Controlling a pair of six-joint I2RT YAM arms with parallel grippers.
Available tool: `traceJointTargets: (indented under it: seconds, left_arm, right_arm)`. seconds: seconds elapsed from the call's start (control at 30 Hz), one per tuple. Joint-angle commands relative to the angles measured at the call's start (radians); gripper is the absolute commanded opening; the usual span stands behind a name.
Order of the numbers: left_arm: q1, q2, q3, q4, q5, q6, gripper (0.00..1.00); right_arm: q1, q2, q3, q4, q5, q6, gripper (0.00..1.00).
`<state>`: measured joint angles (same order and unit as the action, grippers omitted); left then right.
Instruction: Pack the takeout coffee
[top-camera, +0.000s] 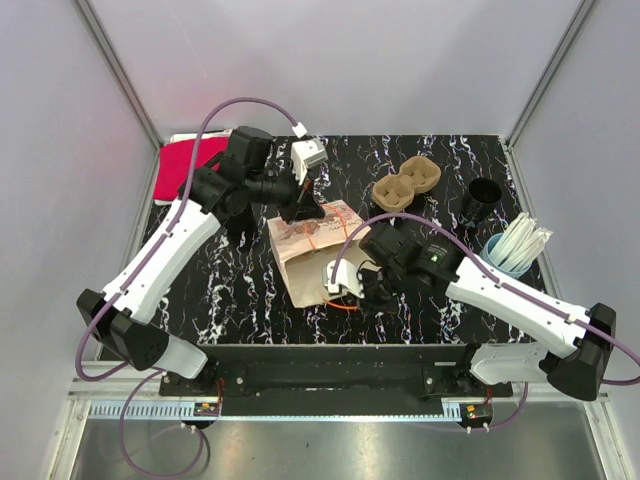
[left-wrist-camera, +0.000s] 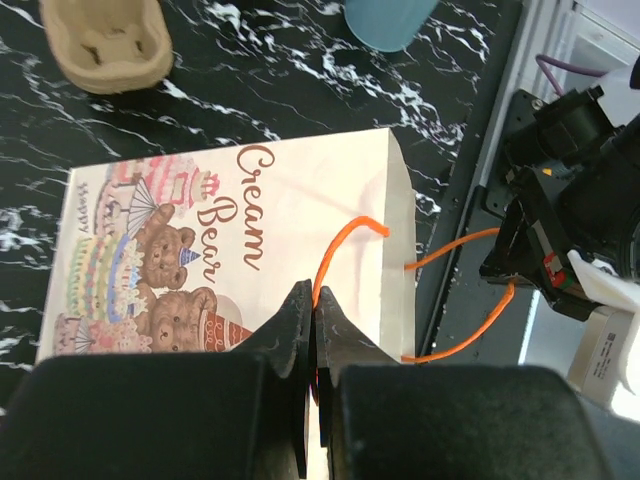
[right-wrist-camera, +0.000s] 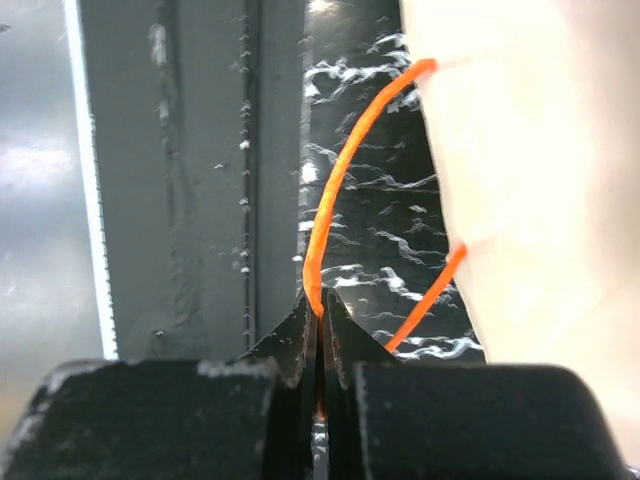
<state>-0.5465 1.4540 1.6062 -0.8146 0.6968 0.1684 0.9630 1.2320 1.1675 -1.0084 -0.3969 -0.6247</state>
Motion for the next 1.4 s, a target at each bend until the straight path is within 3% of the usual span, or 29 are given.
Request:
traceJointTargets:
  seconds: [0.0,0.2,0.4,0.57,0.7,1.03,1.17,1.37]
  left_arm:
    - [0.003,-0.014,0.119,0.054,-0.092,-0.03,0.0]
    - [0.016,0.034,0.216,0.104,-0.255,-0.067,0.0]
    - [0.069,0.058,0.19,0.201,-0.345,-0.144,0.0]
    - [0.082,0.083,0.104,0.227,-0.375,-0.115,0.0]
    - [0.097,0.085,0.076,0.232,-0.372,-0.113,0.0]
    - [0.105,0.057,0.287,0.242,-0.395,-0.139,0.0]
    - [0.105,0.039,0.184,0.261,-0.356,-0.153,0.0]
    - [0.105,0.037,0.09,0.265,-0.362,-0.139,0.0]
  right_arm:
    - [0.006,0.02,0.136,0.054,0.114,0.002,0.0]
    - [0.006,0.096,0.371,0.105,0.367,0.011,0.0]
    - [0.006,0.142,0.511,0.24,0.549,0.075,0.0]
    - [0.005,0.167,0.414,0.228,0.509,0.053,0.0]
    - [0.002,0.163,0.348,0.298,0.607,0.048,0.0]
    - [-0.023,0.21,0.747,0.318,0.681,0.121,0.0]
    - [-0.033,0.21,0.706,0.32,0.65,0.132,0.0]
    - [-0.032,0.205,0.445,0.341,0.607,0.086,0.0]
